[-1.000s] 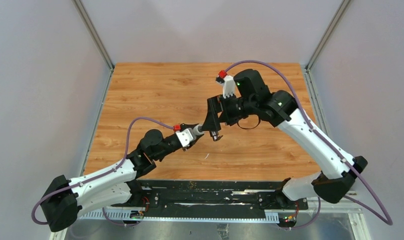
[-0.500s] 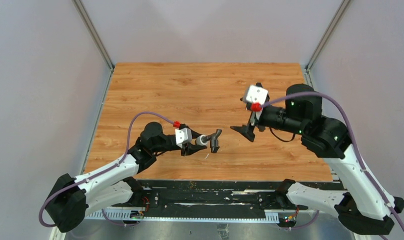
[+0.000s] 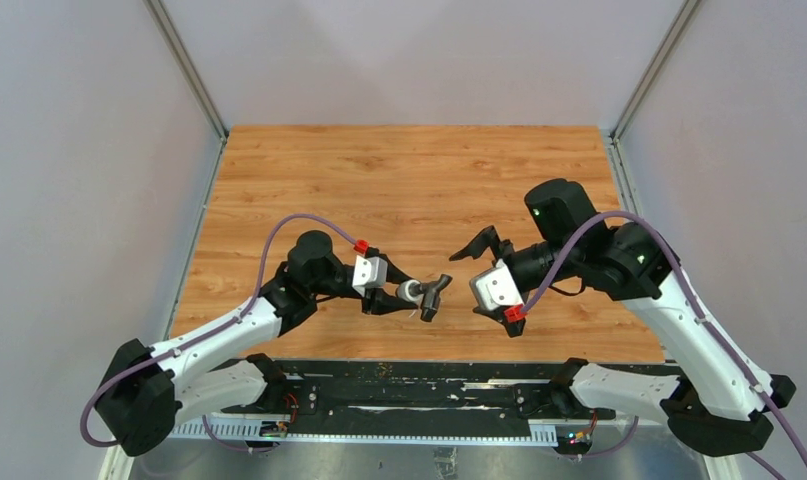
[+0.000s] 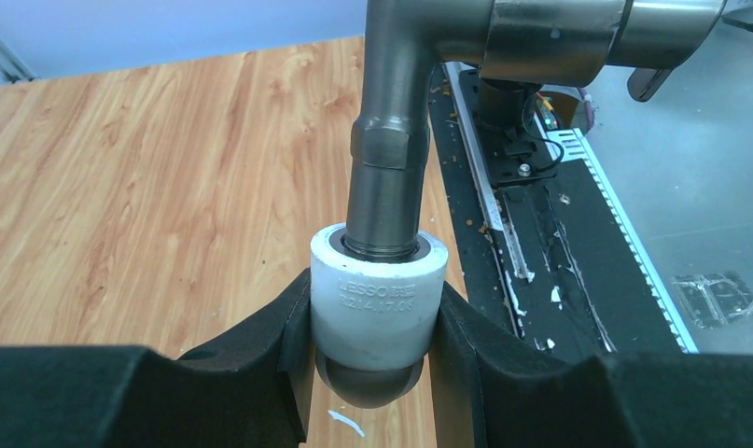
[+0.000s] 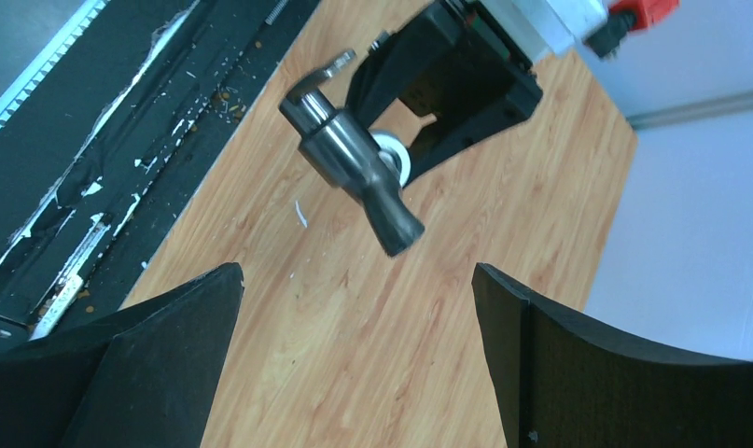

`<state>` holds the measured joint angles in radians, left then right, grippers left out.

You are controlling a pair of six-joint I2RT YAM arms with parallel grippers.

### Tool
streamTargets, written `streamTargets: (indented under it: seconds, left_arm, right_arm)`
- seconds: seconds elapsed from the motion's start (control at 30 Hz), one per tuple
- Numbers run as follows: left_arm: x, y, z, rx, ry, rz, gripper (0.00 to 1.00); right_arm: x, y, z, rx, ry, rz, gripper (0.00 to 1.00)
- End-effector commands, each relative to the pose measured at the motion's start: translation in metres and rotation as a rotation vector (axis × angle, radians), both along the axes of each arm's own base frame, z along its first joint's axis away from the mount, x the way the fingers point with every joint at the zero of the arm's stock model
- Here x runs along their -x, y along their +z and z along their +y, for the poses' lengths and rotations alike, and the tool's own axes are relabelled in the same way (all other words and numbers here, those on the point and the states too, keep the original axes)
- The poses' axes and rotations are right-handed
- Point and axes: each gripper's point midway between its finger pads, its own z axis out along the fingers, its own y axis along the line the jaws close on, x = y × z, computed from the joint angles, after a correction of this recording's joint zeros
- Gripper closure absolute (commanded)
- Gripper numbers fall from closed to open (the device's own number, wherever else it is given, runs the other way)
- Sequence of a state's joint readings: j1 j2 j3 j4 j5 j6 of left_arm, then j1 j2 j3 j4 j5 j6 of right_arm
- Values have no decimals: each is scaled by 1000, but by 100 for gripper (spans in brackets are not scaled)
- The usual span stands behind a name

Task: Install the water faucets

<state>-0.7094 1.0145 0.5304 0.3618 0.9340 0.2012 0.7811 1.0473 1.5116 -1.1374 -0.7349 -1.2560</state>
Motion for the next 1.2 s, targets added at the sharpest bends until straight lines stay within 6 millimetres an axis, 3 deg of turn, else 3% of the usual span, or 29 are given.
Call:
streamTargets:
  seconds: [0.0, 0.27, 0.57, 0.7, 0.97, 1.07, 1.17]
  left_arm:
    - [-1, 19, -5, 25, -37, -28, 100]
    - [-3, 20, -8, 20, -43, -10, 100]
    - [-4, 19, -10, 17, -58, -8, 100]
    - [-5, 18, -12, 11, -63, 4, 100]
    - [-16, 24, -12, 18, 4, -9, 100]
    - [-30, 31, -8, 30, 105, -29, 100]
    - [-48, 40, 0, 48, 249, -61, 100]
  right_arm:
    - [20, -5, 11, -20, 170, -10, 1]
    - [15, -17, 32, -6, 242, -37, 1]
    - [3, -32, 48, 75, 217, -4, 14]
    - [-3, -35, 53, 105, 190, 11, 32]
    - [-6, -37, 54, 111, 149, 37, 99]
    - [-12, -38, 56, 105, 69, 81, 100]
    - [-33, -30, 67, 39, -143, 169, 100]
